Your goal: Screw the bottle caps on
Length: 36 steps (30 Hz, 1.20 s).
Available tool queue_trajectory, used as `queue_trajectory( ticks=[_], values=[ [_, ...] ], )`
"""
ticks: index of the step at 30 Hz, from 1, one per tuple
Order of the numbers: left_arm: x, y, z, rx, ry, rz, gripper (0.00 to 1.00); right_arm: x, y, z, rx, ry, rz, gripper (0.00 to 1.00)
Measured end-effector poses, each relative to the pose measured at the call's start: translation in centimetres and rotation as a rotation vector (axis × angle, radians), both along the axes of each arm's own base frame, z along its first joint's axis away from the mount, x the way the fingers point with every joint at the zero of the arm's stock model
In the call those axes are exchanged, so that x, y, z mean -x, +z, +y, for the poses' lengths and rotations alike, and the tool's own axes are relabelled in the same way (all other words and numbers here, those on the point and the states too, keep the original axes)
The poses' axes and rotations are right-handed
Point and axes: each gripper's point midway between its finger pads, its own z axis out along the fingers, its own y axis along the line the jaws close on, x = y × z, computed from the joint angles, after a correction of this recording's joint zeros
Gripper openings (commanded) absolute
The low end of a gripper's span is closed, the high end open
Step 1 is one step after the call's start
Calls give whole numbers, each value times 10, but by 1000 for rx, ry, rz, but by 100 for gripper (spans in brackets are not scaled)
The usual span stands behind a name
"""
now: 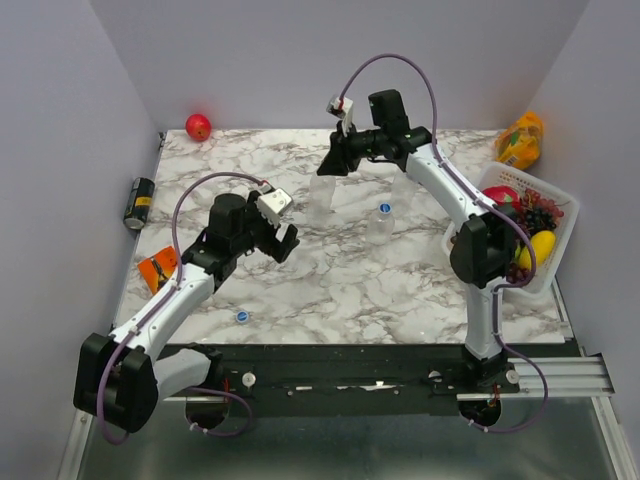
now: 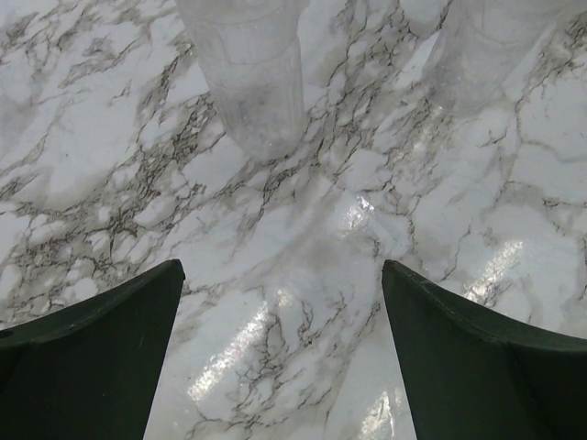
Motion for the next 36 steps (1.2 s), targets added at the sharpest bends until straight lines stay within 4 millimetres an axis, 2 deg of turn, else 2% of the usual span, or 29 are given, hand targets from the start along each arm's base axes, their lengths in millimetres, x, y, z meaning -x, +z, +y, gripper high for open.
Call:
queue_trajectory(
  ticks=[8,12,18,25,28,30,31,32,34,35,36],
  values=[
    [-18,9,-17,74,-15,-14,99,39,70,13,-163,90,36,10],
    [-25,10,-20,90,-16,-20,99,58,90,21,-221,146,68,9],
    [-33,9,-26,107,-26,-23,96,79,86,30,-244,201,169,9],
    [-29,8,-34,125,-72,-6,80,87,89,35,-260,230,196,10],
    [-26,10,-38,136,-98,-1,69,88,90,35,-264,232,199,14],
    [-24,11,-40,145,-112,5,61,88,91,35,-266,235,197,26],
    [-23,11,-40,148,-115,8,59,88,91,35,-266,238,197,35],
    [-22,11,-41,152,-117,12,54,88,91,35,-267,239,195,52],
    [-21,11,-41,155,-120,19,49,89,91,35,-267,241,193,61],
    [-20,11,-41,156,-119,25,36,89,91,34,-266,244,188,65],
    [-18,12,-40,155,-119,27,36,89,91,34,-265,246,176,71]
  ],
)
